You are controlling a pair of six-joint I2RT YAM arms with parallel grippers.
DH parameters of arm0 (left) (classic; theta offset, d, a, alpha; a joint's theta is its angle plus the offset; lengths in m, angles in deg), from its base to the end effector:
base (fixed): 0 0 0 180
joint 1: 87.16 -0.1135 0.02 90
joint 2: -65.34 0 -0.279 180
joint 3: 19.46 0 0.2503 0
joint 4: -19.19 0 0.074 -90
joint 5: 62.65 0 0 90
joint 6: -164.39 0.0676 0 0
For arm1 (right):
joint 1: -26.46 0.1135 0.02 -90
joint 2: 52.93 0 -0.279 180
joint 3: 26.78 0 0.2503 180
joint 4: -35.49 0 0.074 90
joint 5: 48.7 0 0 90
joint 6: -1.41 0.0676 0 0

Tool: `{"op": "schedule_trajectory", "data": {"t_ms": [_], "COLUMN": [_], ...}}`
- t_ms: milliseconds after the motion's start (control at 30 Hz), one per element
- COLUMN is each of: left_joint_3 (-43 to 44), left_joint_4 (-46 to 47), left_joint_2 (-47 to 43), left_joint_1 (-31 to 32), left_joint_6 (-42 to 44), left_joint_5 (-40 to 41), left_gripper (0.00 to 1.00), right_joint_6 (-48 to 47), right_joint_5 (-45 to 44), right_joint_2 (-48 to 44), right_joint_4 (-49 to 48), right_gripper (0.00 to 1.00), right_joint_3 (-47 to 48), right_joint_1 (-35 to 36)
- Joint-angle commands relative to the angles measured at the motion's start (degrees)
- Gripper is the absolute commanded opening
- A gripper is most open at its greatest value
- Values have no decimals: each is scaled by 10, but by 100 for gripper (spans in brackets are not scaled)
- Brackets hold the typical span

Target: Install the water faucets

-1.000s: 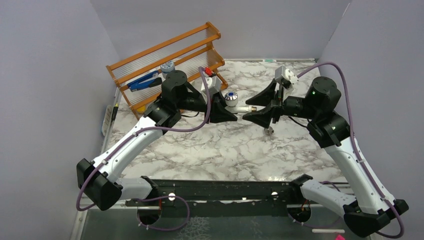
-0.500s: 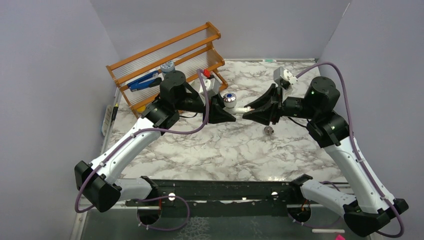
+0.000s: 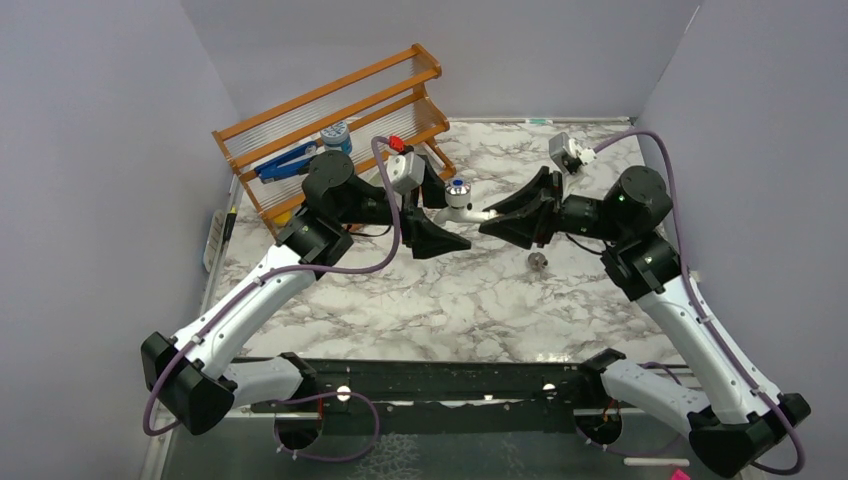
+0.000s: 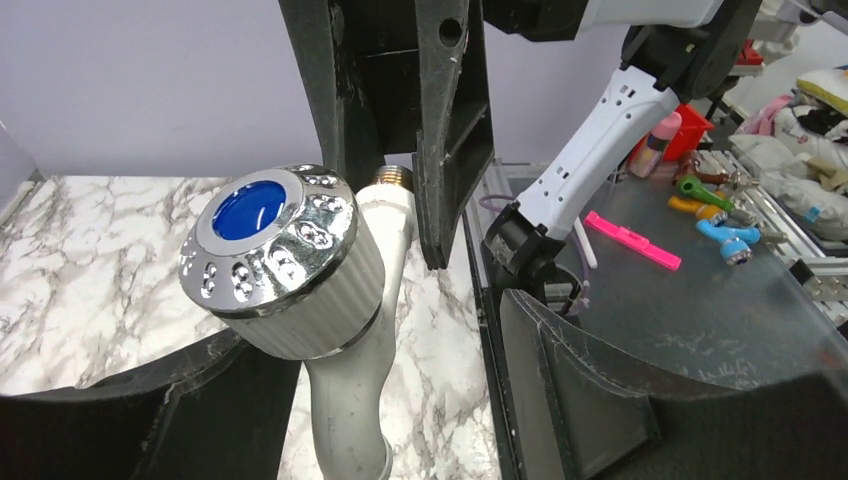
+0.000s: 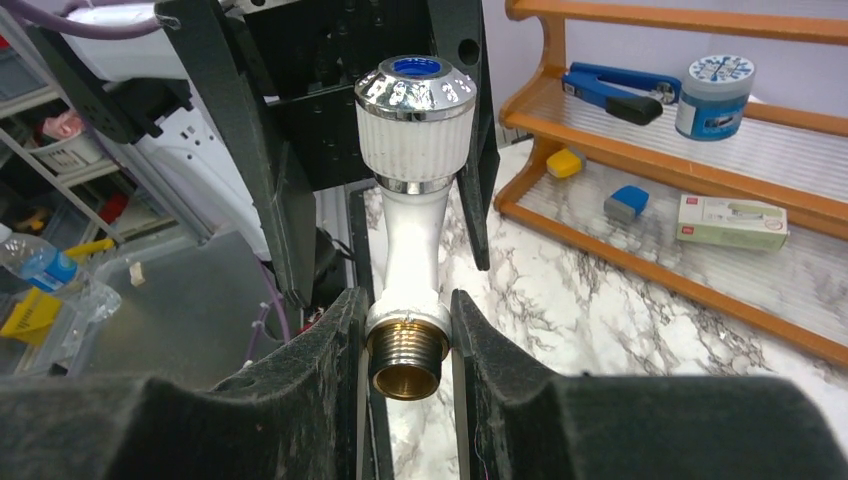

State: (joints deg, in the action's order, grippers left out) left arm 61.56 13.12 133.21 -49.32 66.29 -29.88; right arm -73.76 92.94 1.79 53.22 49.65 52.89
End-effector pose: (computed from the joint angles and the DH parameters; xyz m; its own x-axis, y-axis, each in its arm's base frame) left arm 0.1771 -0.2095 0.4425 -0.0433 -0.0630 -0.9971 0.9949 -0.0943 -0.0372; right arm 0.1618 0.1396 0.4419 -0.1899 0.0830 -0.9783 -0.9601 0.1927 0.2027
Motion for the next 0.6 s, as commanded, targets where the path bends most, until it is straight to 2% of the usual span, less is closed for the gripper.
{"op": "schedule_trajectory", "data": {"t_ms": [0,133,300,567], "left_joint_3": [-12,-20,-11,-4], "left_joint_4": [71,93,102,108], "left_joint_2": [-10,-6,9,20], "left_joint_1": [0,0,0,0], "left_joint_6": [-38,-56,-76,-89], "left_joint_5": [22,32,28,11], "left_gripper": [73,72,69,57], "right_joint_6": [59,92,99,99], "right_joint_5": [-24,-32,-21,-16], "right_joint_2": [-22,-30,-24,-9], "right_joint_4": [-109,-172,-205,-231], "right_gripper": [0,0,0,0], "right_joint_3": [-23,-49,-54,-56], "right_joint_1": [1,1,1,1]}}
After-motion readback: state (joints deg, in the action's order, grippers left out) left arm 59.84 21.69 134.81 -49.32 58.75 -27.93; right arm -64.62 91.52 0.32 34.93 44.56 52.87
